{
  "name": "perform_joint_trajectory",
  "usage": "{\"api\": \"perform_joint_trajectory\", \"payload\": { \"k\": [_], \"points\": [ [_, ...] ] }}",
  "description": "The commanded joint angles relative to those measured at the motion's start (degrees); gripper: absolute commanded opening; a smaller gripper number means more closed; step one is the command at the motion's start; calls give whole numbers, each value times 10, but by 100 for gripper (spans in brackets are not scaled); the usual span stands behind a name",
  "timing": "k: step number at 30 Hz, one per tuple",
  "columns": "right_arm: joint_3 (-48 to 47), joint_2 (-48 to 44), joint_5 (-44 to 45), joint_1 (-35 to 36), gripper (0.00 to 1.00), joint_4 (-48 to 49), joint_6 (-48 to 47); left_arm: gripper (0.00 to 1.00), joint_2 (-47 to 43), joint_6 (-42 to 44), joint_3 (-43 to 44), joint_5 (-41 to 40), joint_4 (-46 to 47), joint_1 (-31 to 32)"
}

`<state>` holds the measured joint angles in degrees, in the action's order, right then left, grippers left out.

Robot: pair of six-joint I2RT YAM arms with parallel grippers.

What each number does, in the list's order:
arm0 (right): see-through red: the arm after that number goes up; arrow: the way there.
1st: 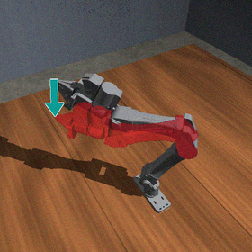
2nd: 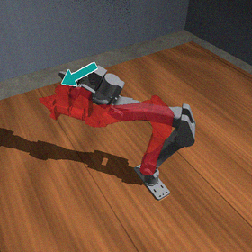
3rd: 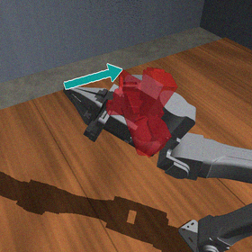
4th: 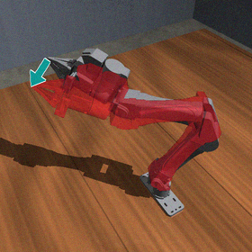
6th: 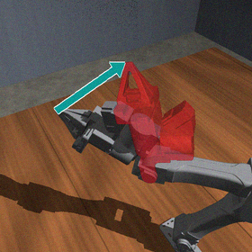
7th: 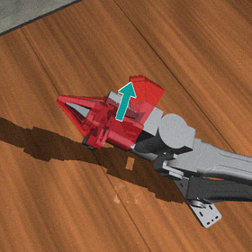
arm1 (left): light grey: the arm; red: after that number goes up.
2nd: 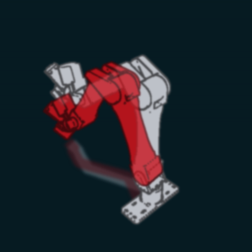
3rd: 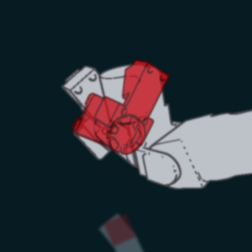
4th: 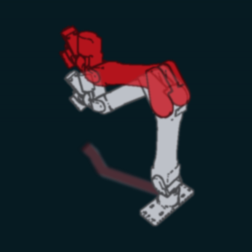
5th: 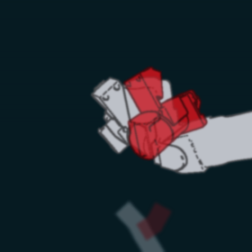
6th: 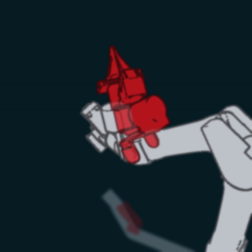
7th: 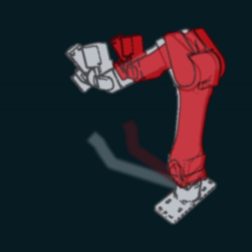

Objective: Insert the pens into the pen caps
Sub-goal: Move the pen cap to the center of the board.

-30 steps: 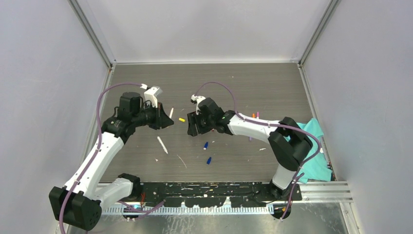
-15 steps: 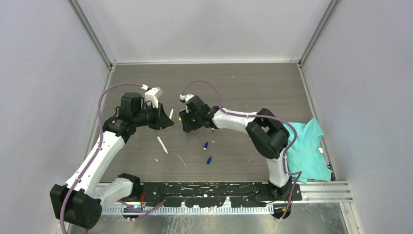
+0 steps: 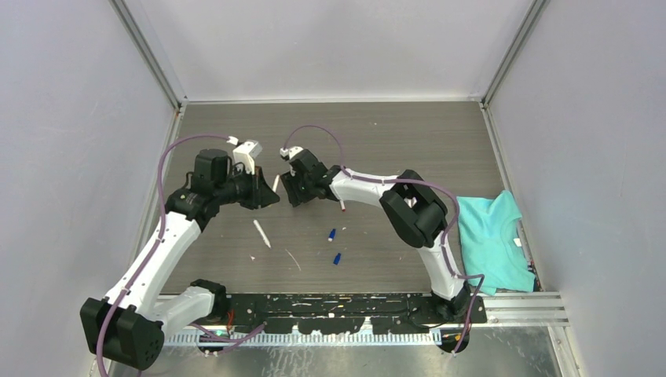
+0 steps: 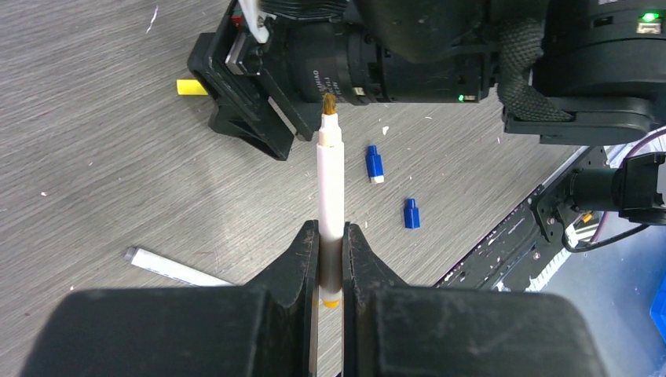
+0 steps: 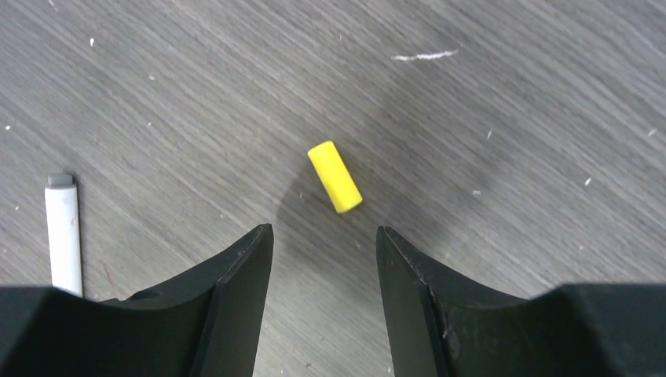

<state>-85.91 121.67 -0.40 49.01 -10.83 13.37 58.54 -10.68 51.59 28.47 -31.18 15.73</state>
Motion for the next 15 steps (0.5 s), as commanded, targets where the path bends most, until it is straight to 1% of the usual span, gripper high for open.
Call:
{"api": "perform_joint_trajectory", "payload": {
  "k": [1,11,13,15],
  "points": [
    [-46,18,19,3,56,12,-21,0,-17,8,0,-7,14,-2],
    [-84,59,27,3,45,2,-38,0,-21,7,0,-10,16,-3],
    [-84,63,32,3,42,0,-39,0,-20,7,-1,-10,16,-2],
    [-82,63,39,2,36,-4,-39,0,-20,7,0,-10,15,-2]
  ]
}}
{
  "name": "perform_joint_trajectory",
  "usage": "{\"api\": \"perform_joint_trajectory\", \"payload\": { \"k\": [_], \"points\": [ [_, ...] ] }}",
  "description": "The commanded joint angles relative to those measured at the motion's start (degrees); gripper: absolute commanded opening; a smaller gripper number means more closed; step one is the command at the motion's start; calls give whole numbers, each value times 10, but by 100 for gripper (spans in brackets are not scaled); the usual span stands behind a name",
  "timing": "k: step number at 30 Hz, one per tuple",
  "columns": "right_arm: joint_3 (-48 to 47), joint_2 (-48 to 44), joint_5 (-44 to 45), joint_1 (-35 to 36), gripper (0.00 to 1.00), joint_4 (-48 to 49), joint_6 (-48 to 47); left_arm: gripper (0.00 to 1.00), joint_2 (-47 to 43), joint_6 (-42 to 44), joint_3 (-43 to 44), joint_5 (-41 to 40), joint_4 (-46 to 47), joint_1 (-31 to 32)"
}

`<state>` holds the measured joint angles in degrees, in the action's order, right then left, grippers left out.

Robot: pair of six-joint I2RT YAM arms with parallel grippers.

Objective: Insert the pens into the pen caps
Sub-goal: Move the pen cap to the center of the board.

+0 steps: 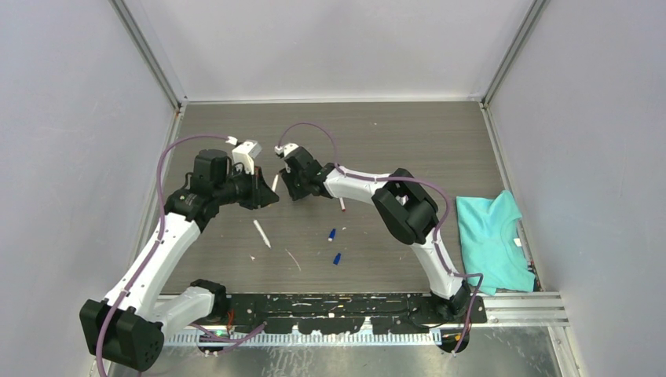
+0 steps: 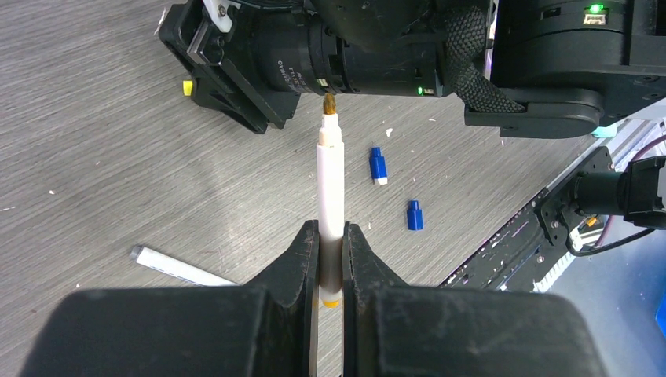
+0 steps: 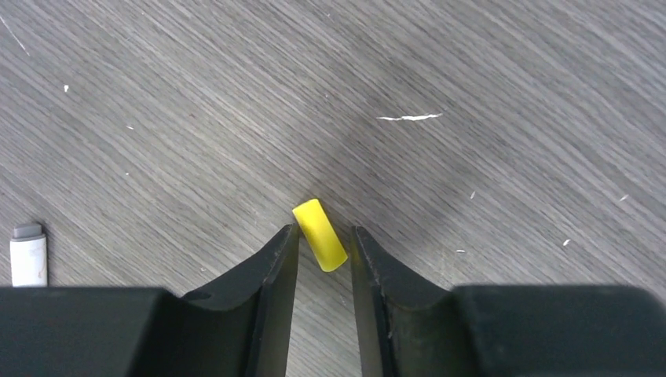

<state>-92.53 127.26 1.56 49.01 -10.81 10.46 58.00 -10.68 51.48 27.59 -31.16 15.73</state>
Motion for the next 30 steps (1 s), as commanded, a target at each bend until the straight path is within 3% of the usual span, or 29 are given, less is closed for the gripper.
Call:
{"api": "perform_joint_trajectory", "payload": {
  "k": [1,7,15,25,27,30],
  "points": [
    [-13,6,22,3,31,-5,-10,0,-16,7,1,-2,15,-2],
    [25,-24,45,3,9,-16,12,0,-20,7,-1,-4,15,-2],
    [124,-124,102,2,4,-63,96,0,-22,6,-3,-2,14,-2],
    [238,-213,142,1,6,-103,184,0,-23,4,-5,1,15,-2],
    [236,-213,145,1,12,-112,186,0,-23,3,-5,2,16,-2],
    [230,-222,142,1,29,-125,180,0,-25,3,-6,1,15,-2]
  ]
}}
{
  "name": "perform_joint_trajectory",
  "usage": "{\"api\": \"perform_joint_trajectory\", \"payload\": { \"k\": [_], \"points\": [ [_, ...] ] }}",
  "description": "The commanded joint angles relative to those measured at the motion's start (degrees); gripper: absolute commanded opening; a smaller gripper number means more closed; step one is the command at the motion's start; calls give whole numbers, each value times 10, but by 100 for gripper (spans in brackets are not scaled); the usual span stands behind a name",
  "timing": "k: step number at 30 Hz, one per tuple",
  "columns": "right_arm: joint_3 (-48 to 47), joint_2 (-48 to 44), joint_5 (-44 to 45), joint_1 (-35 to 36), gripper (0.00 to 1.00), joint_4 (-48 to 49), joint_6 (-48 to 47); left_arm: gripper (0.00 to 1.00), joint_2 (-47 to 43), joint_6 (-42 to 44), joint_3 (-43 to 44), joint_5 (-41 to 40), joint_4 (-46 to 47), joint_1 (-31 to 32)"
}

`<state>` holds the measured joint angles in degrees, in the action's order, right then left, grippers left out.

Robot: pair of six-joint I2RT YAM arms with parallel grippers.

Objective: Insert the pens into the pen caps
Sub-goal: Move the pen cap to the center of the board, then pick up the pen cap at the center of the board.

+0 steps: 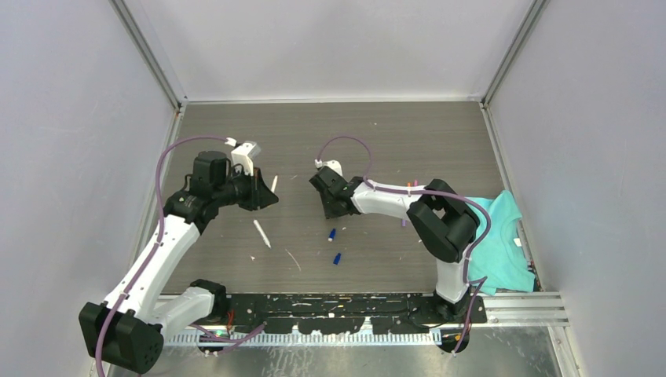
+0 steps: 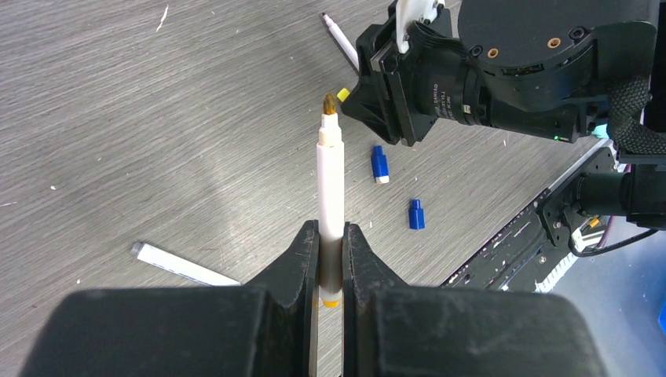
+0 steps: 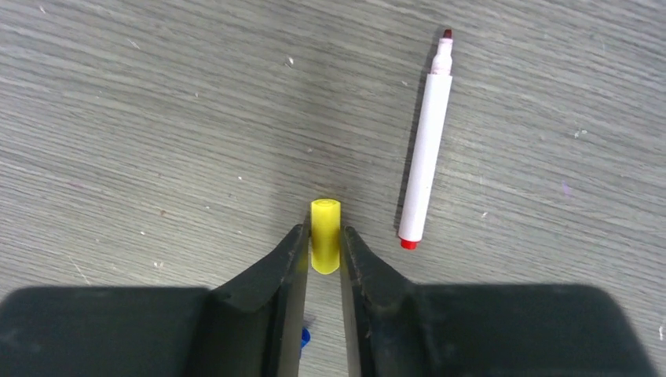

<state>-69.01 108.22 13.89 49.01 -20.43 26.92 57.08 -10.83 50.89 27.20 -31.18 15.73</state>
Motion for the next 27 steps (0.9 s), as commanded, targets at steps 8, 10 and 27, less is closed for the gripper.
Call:
{"api": "perform_joint_trajectory", "payload": {
  "k": [8,10,27],
  "points": [
    [39,-150,-30,2,55,-50,11,0,-18,3,-1,6,16,-2],
    [63,-180,-43,5,56,-59,25,0,-18,3,-1,7,16,-1],
    [154,-201,9,128,59,-70,185,0,-26,0,-5,9,18,-2]
  ]
}}
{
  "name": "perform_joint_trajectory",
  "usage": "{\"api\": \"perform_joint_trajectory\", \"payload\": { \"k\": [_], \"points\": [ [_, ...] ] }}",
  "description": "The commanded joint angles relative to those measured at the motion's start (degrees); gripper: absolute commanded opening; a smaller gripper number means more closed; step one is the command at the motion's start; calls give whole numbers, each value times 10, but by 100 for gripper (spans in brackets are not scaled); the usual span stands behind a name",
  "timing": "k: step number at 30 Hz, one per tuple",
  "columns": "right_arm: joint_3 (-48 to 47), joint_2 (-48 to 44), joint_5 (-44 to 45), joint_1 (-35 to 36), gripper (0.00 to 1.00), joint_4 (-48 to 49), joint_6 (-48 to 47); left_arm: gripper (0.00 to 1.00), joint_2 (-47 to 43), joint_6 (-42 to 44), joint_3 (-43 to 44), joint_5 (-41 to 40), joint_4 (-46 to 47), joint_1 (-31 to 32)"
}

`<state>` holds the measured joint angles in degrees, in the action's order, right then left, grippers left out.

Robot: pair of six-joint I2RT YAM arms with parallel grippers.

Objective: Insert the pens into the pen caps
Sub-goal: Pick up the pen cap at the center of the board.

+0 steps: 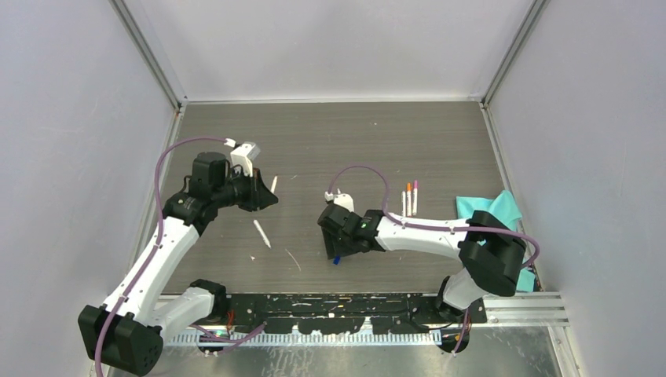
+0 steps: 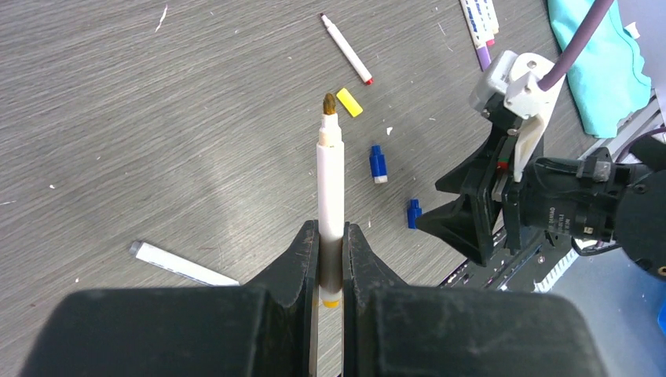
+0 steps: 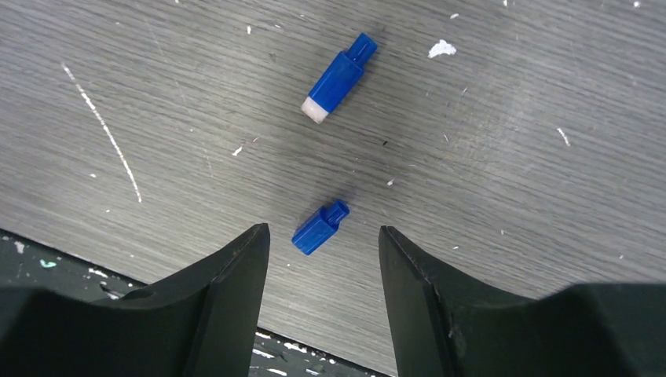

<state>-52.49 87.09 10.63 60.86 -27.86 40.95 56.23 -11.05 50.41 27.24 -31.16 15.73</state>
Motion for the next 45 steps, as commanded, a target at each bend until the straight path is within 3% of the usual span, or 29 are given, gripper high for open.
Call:
{"api": "perform_joint_trajectory", "payload": {
  "k": [1,20,38,45],
  "points": [
    [-11,13,43,12,60,4,47,0,-18,2,-1,8,17,-1],
    [-29,66,76,39,61,-31,53,0,-15,0,0,12,18,-1],
    [15,13,86,39,64,-72,57,0,-15,0,0,14,21,-1],
    [20,3,34,41,66,-53,35,0,-15,-1,0,14,21,-2]
  ]
}}
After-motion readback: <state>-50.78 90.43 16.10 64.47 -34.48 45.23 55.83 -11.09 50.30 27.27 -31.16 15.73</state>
